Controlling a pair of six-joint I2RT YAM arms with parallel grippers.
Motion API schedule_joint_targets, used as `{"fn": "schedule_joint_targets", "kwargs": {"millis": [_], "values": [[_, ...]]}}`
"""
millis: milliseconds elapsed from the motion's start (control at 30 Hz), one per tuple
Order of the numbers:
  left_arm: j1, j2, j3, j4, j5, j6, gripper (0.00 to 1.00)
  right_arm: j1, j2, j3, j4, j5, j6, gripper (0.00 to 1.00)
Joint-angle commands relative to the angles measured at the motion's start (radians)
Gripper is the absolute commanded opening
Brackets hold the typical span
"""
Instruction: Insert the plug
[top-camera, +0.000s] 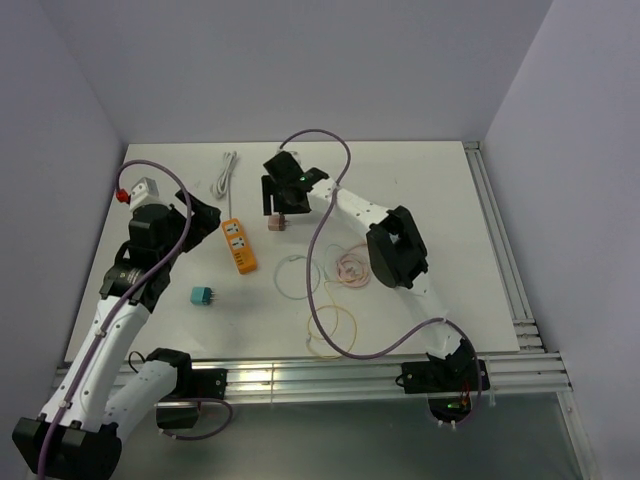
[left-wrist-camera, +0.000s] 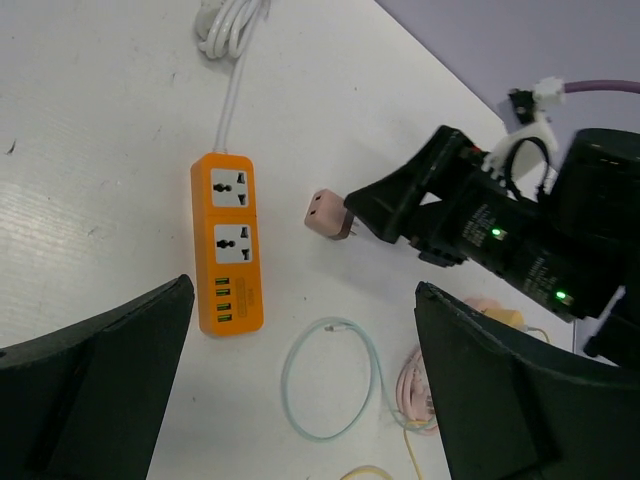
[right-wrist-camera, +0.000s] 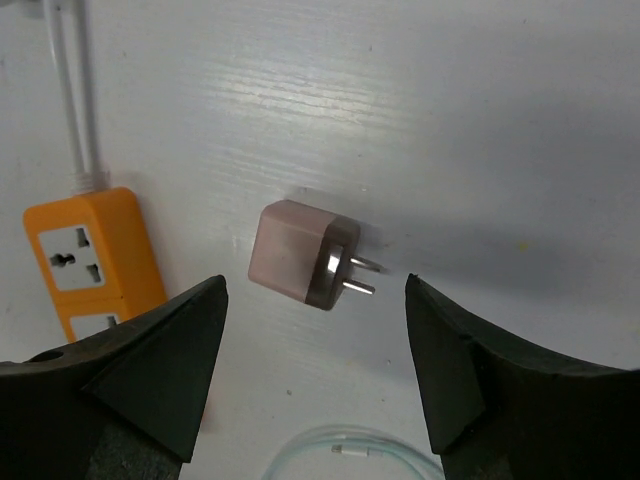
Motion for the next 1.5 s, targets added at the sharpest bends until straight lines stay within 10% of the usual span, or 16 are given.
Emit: {"fn": "schedule_joint_targets", "kwargs": {"millis": [0, 467, 900, 1467], "values": [[0.001, -0.028, 0.016, -0.002, 0.013, 0.038, 0.97, 0.041, 0.062, 0.111, -0.057, 0.075, 0.002, 0.78], [0.001, -0.036, 0.016, 0.011, 0.062, 0.034, 0.96, 0.052, 0.188, 0.183, -0.149, 0.144, 0.060, 0.67], [0.001, -0.047, -0.007, 0.027, 0.088, 0.026, 0.95, 0.030, 0.079, -0.012, -0.025, 0.181, 0.000, 0.01], [0.003, 0.229, 0.063, 0.076, 0.482, 0.126, 0.88, 0.065, -0.617, -0.854, 0.560, -0.188, -0.290, 0.00]]}}
